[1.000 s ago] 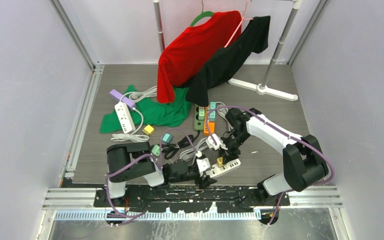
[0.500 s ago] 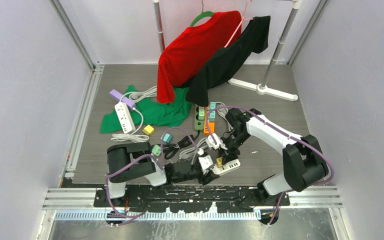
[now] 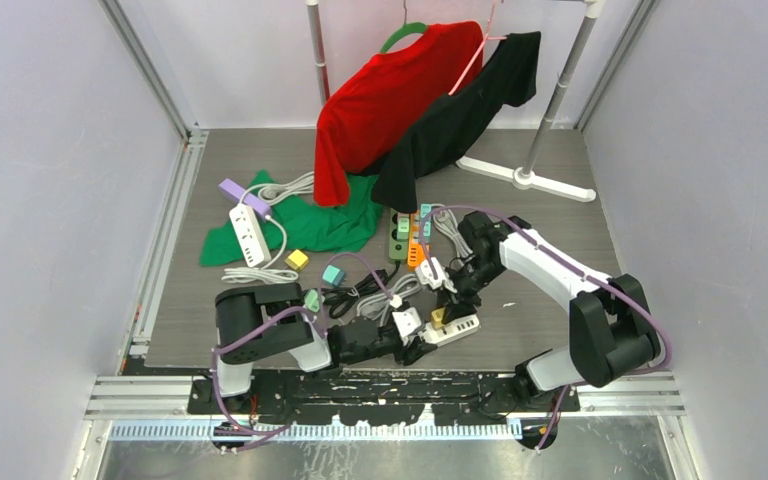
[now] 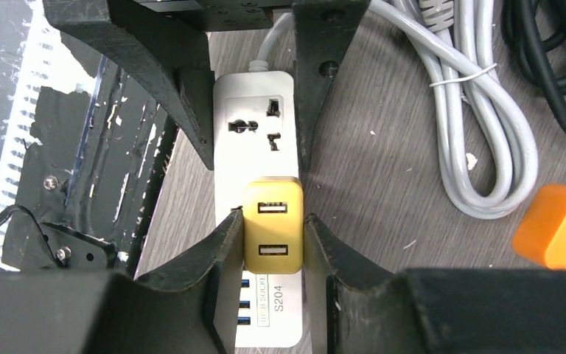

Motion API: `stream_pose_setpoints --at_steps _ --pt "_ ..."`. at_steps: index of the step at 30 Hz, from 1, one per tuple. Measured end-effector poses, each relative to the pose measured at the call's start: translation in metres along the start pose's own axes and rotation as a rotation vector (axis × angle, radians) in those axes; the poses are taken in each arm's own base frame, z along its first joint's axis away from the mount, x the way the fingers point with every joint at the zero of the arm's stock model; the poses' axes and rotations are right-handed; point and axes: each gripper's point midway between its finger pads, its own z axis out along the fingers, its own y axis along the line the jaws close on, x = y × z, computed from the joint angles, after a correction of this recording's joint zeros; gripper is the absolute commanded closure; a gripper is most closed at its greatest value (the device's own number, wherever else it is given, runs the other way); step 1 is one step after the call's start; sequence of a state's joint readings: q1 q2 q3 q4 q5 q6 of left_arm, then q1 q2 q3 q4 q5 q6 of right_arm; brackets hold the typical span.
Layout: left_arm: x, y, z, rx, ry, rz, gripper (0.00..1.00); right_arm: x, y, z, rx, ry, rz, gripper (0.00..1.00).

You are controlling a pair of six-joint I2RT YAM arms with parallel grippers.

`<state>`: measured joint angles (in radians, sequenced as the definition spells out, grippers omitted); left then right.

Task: Pull the plug off the socket
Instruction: Remove the plug from the socket.

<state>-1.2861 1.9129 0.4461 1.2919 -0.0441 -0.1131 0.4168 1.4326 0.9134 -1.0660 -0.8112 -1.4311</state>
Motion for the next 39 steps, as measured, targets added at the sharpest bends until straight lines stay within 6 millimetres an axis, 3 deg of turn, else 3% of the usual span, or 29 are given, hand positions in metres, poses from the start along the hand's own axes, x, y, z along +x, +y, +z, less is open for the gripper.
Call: stream_pose_setpoints --at_steps 6,11,20,23,24,27,29,32,39 --pt "0.002 -0.001 0.002 0.019 0.016 0.006 1.00 -0.003 0.009 0.005 -0.020 -0.008 -0.060 0.99" --pt "0.003 0.000 0.006 0.019 0.036 0.006 1.00 -0.001 0.003 0.005 0.015 0.020 -0.006 0.99" --pt "0.004 0.005 0.010 0.013 0.051 -0.006 1.00 -0.015 -0.002 -0.029 0.154 -0.081 0.021 0.99" --pt "0.003 0.005 0.010 0.012 0.051 -0.014 1.00 -0.022 0.003 -0.030 0.141 -0.114 0.006 0.99" --pt "0.003 0.005 0.010 0.012 0.051 -0.016 0.93 -0.023 0.005 -0.030 0.135 -0.120 0.009 0.99" --pt "0.002 0.005 0.008 0.010 0.061 -0.021 0.57 -0.025 0.005 -0.030 0.137 -0.133 0.045 0.99" --pt "0.000 0.005 0.004 0.008 0.082 -0.026 0.38 -0.027 0.002 -0.033 0.153 -0.149 0.104 0.99" --pt "-0.013 0.005 -0.004 0.003 0.103 -0.042 0.27 -0.033 -0.008 -0.043 0.201 -0.180 0.208 0.99" --pt "-0.099 0.000 -0.025 -0.002 0.010 -0.086 0.17 -0.043 -0.030 -0.060 0.257 -0.260 0.465 0.98"
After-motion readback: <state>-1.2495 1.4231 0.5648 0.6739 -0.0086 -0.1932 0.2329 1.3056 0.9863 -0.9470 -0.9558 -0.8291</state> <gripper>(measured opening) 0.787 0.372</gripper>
